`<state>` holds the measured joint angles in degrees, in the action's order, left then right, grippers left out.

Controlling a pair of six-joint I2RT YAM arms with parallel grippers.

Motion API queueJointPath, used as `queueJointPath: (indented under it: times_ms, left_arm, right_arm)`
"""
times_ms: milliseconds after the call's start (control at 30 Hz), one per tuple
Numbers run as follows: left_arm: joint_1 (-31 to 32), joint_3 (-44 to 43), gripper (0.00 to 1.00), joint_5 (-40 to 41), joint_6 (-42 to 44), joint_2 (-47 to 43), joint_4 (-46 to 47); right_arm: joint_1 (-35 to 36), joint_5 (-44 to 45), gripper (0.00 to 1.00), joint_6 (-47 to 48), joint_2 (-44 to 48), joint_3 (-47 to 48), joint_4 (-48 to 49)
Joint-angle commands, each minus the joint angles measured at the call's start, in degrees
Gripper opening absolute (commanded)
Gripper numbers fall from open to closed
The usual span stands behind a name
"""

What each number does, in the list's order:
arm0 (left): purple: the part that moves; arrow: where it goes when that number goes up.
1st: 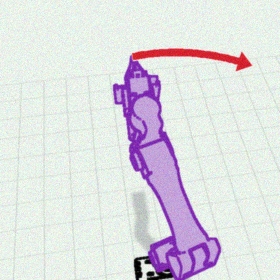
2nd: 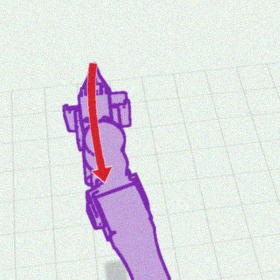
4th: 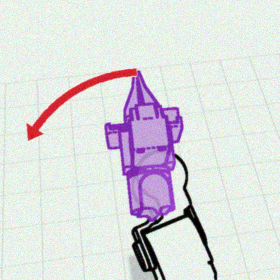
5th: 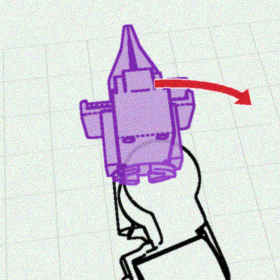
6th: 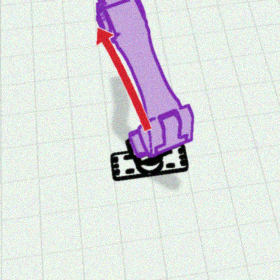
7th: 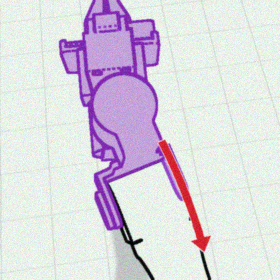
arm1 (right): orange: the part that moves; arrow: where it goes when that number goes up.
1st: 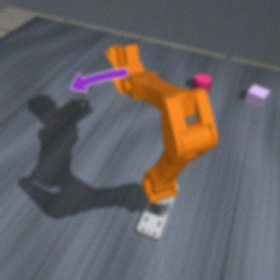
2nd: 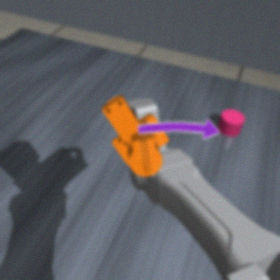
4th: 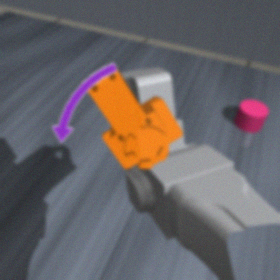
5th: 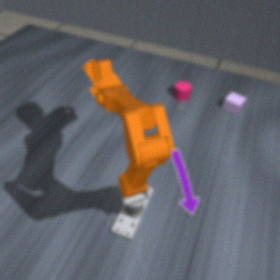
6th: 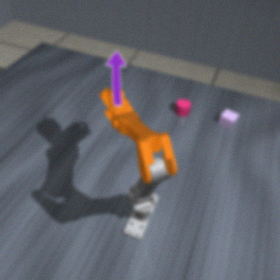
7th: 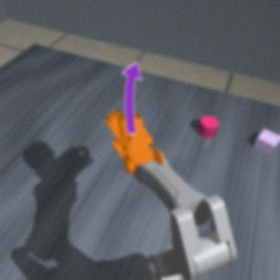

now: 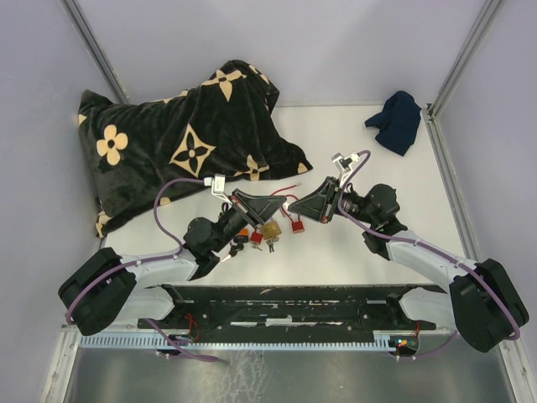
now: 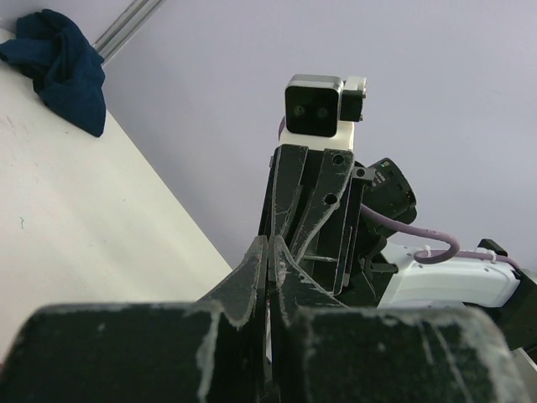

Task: Unlock with the key
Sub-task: Pick up the key from the center of the board.

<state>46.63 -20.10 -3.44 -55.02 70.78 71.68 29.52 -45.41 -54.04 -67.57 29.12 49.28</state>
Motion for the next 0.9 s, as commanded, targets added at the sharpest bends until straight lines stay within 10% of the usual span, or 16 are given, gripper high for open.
queueJointPath:
  times_ms: [0,867]
  left_arm:
    - [0.3,0.8,0.03,1.3,-0.9,0.1,2.1]
    - [1.8,1.1,0.08,6.4,-1.0,-1.7,-2.6]
  right_arm:
    - [0.2,-0.7,0.16,-1.3,0.0,0.2,6.1]
    - [0.1,-0.5,0.02,-1.0,-0.1,-0.7,5.1]
